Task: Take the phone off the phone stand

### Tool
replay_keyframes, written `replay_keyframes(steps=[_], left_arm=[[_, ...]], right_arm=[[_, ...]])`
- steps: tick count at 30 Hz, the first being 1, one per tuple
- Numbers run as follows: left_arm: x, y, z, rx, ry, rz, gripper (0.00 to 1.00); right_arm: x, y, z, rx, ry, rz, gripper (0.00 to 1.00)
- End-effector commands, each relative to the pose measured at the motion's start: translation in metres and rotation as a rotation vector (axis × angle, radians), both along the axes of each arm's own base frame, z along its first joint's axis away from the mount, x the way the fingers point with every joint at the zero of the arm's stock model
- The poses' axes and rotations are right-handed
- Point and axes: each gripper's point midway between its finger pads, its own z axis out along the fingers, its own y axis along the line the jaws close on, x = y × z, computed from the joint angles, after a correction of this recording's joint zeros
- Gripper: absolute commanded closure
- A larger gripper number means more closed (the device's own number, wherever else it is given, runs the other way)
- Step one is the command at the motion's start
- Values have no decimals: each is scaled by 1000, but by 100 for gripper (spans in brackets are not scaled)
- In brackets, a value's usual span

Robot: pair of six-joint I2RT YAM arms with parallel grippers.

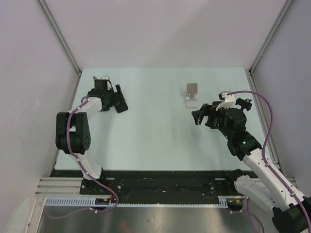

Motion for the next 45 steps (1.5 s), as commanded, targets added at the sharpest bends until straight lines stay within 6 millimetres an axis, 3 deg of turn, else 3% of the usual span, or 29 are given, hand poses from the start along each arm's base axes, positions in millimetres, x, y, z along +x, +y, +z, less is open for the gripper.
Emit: replay_keyframes(steps=[1,5,16,20,23,26,33,37,39,41,45], left_arm=[[11,-7,3,55,-5,43,0],[11,-1,-12,96,42,121,0],[9,-18,-49,190,168,90,0],[9,-16,-51,213,188,88,6],[6,-15,-52,248,208,72,17],[3,-13,-52,292,218,36,37],[-4,-19,-51,386,224,-143,46],[-4,-7,-49,451,230,-170,46],[-2,0,-45,470,228,-151,41],[0,-4,-38,451,212,-144,32],[6,-18,-10,371,138,-111,24]], right_arm=[[4,2,7,17,-34,5,0],[4,1,6,14,-29,2,0],[8,-1,1,7,-17,-7,0],[9,-2,0,4,-15,-8,0],[10,-2,0,4,-15,-10,0],[10,-2,0,5,-14,-13,0],[11,-3,-1,2,-11,-14,0],[13,-2,-1,2,-12,-16,0],[12,-3,-1,6,-12,-17,0],[12,-3,-1,5,-12,-17,0],[12,-3,-2,6,-9,-17,0]])
